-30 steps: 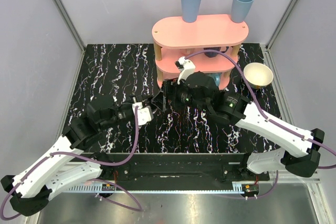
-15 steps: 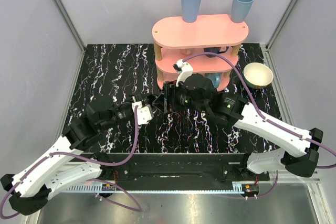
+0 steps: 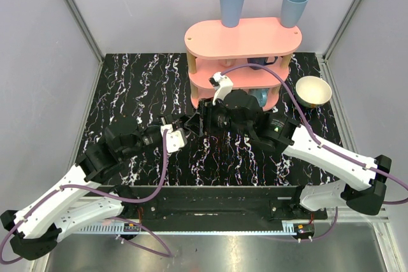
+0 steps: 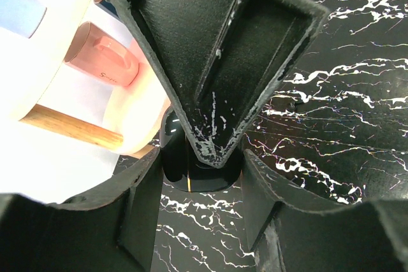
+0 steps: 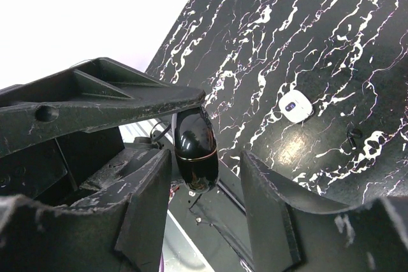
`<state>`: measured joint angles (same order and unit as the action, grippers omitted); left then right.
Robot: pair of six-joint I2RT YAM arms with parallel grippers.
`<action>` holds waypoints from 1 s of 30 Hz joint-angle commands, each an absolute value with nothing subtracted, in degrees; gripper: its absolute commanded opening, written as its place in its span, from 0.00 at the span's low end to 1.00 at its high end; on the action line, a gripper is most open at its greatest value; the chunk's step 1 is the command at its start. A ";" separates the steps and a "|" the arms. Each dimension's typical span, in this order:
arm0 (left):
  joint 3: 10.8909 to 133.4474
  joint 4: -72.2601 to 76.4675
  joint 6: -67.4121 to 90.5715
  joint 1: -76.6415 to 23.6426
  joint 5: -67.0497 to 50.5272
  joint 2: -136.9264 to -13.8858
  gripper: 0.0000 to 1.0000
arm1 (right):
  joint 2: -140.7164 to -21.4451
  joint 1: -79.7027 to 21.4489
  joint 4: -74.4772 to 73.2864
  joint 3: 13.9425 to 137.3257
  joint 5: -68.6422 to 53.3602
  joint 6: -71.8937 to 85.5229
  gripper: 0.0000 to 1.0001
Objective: Insert the wireless bluetooth earbuds into the charging case
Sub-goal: Pass from the left arm to the right
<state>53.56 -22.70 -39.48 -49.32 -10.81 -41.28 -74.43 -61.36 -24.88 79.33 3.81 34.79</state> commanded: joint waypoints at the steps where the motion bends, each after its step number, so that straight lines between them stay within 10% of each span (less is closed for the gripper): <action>1: 55.55 -19.16 -38.85 -49.75 -9.05 -40.69 0.00 | -74.36 -61.79 -21.80 78.66 3.43 34.63 0.54; 17: 54.93 -18.54 -39.55 -50.80 -9.32 -40.87 0.00 | -73.56 -61.79 -19.78 77.26 4.04 34.63 0.43; 26: 54.67 -18.54 -39.73 -51.15 -10.11 -40.61 0.00 | -72.34 -61.79 -18.46 75.85 4.92 33.49 0.18; 30: 54.49 -18.63 -38.94 -51.15 -11.42 -40.17 0.18 | -71.19 -61.79 -17.58 74.19 5.71 32.26 0.12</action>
